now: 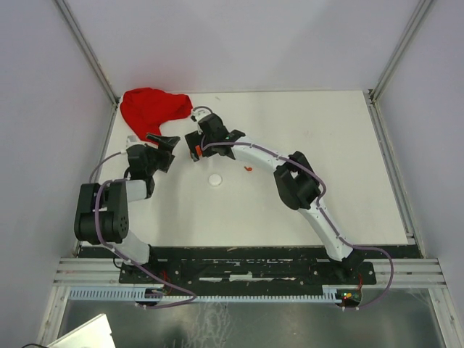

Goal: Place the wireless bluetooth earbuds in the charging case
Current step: Pick up the charging case at the center of the board.

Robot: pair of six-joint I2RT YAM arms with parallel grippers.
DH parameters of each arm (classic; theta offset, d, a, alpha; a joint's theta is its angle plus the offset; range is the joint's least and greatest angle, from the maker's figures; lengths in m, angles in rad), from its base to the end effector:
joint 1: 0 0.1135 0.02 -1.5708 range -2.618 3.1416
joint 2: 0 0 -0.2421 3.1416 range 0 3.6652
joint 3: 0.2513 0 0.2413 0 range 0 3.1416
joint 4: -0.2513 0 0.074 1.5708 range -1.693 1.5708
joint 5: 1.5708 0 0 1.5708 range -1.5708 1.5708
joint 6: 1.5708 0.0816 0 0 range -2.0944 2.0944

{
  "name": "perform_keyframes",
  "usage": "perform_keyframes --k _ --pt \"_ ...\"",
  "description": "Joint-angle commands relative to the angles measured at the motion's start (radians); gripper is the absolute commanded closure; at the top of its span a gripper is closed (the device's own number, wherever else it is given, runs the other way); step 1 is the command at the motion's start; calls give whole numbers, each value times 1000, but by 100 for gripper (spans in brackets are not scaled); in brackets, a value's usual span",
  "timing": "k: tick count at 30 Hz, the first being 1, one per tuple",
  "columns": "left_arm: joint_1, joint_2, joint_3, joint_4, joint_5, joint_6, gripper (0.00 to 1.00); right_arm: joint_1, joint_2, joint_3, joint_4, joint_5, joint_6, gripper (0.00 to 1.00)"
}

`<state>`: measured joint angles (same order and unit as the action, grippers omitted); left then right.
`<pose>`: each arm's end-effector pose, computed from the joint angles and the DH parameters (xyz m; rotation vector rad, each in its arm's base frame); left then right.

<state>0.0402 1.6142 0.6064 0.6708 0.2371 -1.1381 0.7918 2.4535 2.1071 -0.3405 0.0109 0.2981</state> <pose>0.3512 -0.0051 0.1391 -0.9766 1.7672 -0.9490 0.3994 0.4032 0.1457 -0.5613 2.2521 0.5585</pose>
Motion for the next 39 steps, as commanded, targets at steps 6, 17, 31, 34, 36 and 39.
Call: perform_keyframes --k 6,17,31,34,36,39 --pt "74 -183 -122 89 -96 -68 0 38 137 199 -57 114 42 6" --pt "119 -222 -152 58 -51 -74 0 66 258 345 -92 200 35 13" --pt "170 -220 -172 69 3 -80 0 70 314 451 -157 222 30 34" --pt "172 -210 -173 79 14 -85 0 70 317 455 -161 229 34 41" --pt "175 -207 -174 82 18 -86 0 70 315 455 -163 236 36 48" --pt "176 -203 -173 86 25 -87 0 70 295 416 -148 251 40 60"
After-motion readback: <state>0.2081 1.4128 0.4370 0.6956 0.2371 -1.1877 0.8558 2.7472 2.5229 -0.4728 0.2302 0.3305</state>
